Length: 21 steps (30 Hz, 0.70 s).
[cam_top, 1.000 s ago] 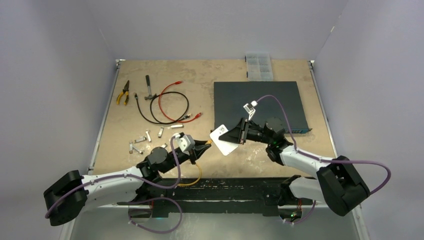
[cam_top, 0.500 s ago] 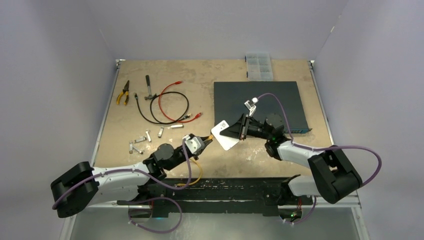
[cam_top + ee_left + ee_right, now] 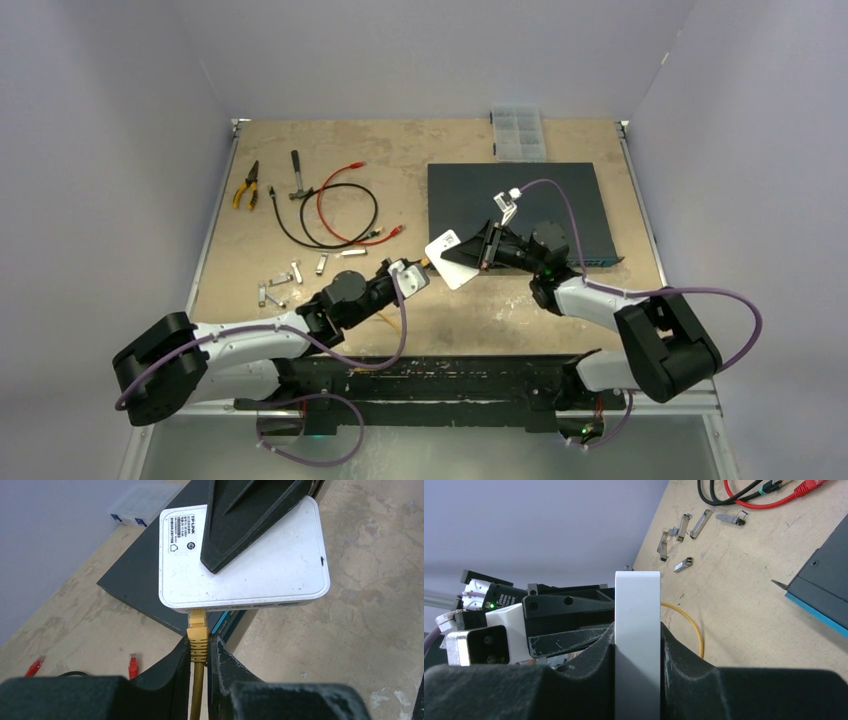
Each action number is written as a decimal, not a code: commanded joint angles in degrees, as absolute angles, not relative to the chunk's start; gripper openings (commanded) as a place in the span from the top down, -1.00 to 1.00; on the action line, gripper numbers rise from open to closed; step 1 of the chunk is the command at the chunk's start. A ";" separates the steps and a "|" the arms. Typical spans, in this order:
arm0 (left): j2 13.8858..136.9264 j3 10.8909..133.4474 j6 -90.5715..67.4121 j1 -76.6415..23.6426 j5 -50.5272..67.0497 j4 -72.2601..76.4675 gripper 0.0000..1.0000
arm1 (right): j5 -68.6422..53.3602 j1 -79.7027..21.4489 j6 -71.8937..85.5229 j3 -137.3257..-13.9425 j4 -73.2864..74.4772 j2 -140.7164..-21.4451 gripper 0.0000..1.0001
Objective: Insert the plug into the switch port
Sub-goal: Insert the connector into the switch port.
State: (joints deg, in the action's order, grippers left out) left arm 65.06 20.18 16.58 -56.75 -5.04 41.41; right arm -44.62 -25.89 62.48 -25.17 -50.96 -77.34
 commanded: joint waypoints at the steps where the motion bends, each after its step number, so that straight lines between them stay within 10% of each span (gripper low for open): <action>1: 62.73 30.51 18.85 -57.15 8.96 52.46 1.00 | -61.29 -32.50 63.45 -26.37 -50.87 -78.74 1.00; 21: 73.42 36.53 9.36 -50.91 21.77 59.94 0.89 | -67.20 -28.42 68.29 -27.41 -59.31 -82.28 1.00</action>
State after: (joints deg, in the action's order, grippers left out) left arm 73.73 27.88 13.34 -48.14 6.74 36.86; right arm -44.56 -22.68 62.89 -25.78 -57.82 -83.92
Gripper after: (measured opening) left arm 0.123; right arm 0.290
